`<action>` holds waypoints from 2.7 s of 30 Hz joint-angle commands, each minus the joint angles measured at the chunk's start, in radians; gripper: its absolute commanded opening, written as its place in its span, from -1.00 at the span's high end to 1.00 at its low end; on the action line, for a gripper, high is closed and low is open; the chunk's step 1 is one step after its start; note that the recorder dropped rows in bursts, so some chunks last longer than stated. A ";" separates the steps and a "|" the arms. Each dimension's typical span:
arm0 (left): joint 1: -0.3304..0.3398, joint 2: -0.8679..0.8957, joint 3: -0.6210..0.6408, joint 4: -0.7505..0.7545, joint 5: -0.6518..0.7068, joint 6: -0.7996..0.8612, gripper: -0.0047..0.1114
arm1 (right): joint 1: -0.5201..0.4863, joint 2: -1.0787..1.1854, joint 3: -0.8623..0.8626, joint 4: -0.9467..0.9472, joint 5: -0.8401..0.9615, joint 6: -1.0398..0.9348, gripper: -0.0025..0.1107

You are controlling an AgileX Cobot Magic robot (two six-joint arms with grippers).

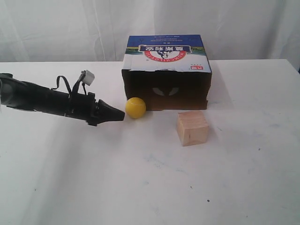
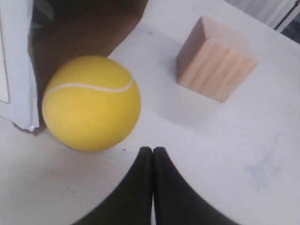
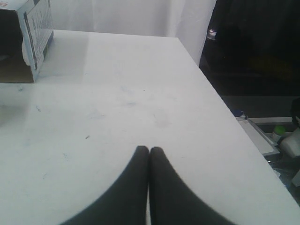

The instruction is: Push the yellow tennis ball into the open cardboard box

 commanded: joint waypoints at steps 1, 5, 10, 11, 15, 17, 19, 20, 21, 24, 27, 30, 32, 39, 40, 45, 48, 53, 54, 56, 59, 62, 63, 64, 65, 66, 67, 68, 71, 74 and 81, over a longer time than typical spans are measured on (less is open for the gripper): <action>-0.070 0.002 0.001 -0.024 -0.098 0.005 0.92 | -0.003 -0.006 0.001 0.000 -0.002 -0.003 0.96; -0.135 0.002 -0.001 -0.058 -0.218 0.045 0.92 | -0.003 -0.006 0.001 0.000 -0.002 -0.003 0.96; -0.163 0.002 -0.001 -0.159 -0.325 0.167 0.92 | -0.003 -0.006 0.001 0.000 -0.002 -0.003 0.96; -0.163 0.002 -0.001 -0.169 -0.325 0.181 0.92 | -0.003 -0.006 0.001 0.000 -0.002 -0.003 0.96; -0.161 0.002 -0.001 -0.170 -0.331 0.234 0.92 | -0.003 -0.006 0.001 0.000 -0.002 -0.003 0.96; -0.161 0.002 -0.001 -0.196 -0.322 0.265 0.92 | -0.003 -0.006 0.001 0.000 -0.002 -0.003 0.96; -0.161 0.002 -0.003 -0.248 -0.323 0.311 0.92 | -0.003 -0.006 0.001 0.000 -0.002 -0.003 0.96; -0.161 0.002 -0.009 -0.269 -0.323 0.337 0.92 | -0.003 -0.006 0.001 0.000 -0.002 -0.003 0.96; -0.161 0.002 -0.020 -0.275 -0.315 0.344 0.92 | -0.003 -0.006 0.001 0.000 -0.002 -0.003 0.96; -0.161 0.002 -0.090 -0.275 -0.260 0.346 0.92 | -0.003 -0.006 0.001 0.000 -0.002 -0.003 0.96; -0.161 0.002 -0.138 -0.252 -0.185 0.274 0.92 | -0.003 -0.006 0.001 0.000 -0.002 -0.003 0.96; -0.161 -0.014 -0.140 -0.122 -0.109 0.174 0.92 | -0.003 -0.006 0.001 0.000 -0.002 -0.003 0.96; -0.161 -0.023 -0.140 -0.047 -0.105 0.082 0.92 | -0.003 -0.006 0.001 0.000 -0.002 -0.003 0.96; -0.173 -0.009 -0.139 -0.024 -0.082 0.078 0.92 | -0.003 -0.006 0.001 0.000 -0.002 -0.003 0.96; -0.173 -0.009 -0.139 -0.024 -0.082 0.078 0.92 | -0.003 -0.006 0.001 0.000 -0.002 -0.003 0.96; -0.173 -0.009 -0.139 -0.024 -0.086 0.078 0.92 | -0.003 -0.006 0.001 0.000 -0.002 -0.003 0.96; -0.171 -0.012 -0.139 -0.024 -0.082 0.071 0.92 | -0.003 -0.006 0.001 0.000 -0.002 -0.003 0.96; -0.151 -0.050 -0.139 0.036 -0.073 -0.027 0.92 | -0.003 -0.006 0.001 0.000 -0.002 -0.003 0.96; -0.143 -0.063 -0.131 0.069 -0.073 -0.064 0.92 | -0.003 -0.006 0.001 0.000 -0.002 -0.003 0.96; -0.128 -0.094 -0.093 0.099 -0.070 -0.104 0.92 | -0.003 -0.006 0.001 0.000 -0.002 -0.003 0.96; -0.103 -0.160 0.028 0.101 -0.061 -0.113 0.92 | -0.003 -0.006 0.001 0.000 -0.002 -0.003 0.96; -0.082 -0.238 0.174 0.101 -0.091 -0.113 0.92 | -0.003 -0.006 0.001 0.000 -0.002 -0.003 0.96; -0.078 -0.270 0.228 0.101 -0.120 -0.113 0.92 | -0.003 -0.006 0.001 0.000 -0.002 -0.003 0.96; -0.073 -0.304 0.282 0.098 -0.160 -0.113 0.92 | -0.003 -0.006 0.001 0.000 -0.002 -0.003 0.96; -0.071 -0.333 0.322 0.085 -0.195 -0.113 0.92 | -0.003 -0.006 0.001 0.000 -0.002 -0.003 0.96; -0.070 -0.372 0.371 0.074 -0.238 -0.119 0.92 | -0.003 -0.006 0.001 0.000 -0.002 -0.003 0.96; -0.066 -0.457 0.458 0.055 -0.326 -0.141 0.92 | -0.003 -0.006 0.001 0.000 -0.002 -0.003 0.96; -0.066 -0.503 0.497 0.050 -0.376 -0.157 0.92 | -0.003 -0.006 0.001 0.000 -0.002 -0.003 0.96; -0.066 -0.740 0.618 0.050 -0.666 -0.326 0.92 | -0.003 -0.006 0.001 0.000 -0.002 -0.003 0.96; -0.066 -0.992 0.661 0.050 -0.917 -0.603 0.92 | -0.003 -0.006 0.001 0.000 -0.002 -0.003 0.96; -0.066 -1.331 0.663 0.049 -1.102 -0.689 0.92 | -0.003 -0.006 0.001 0.000 -0.002 -0.003 0.96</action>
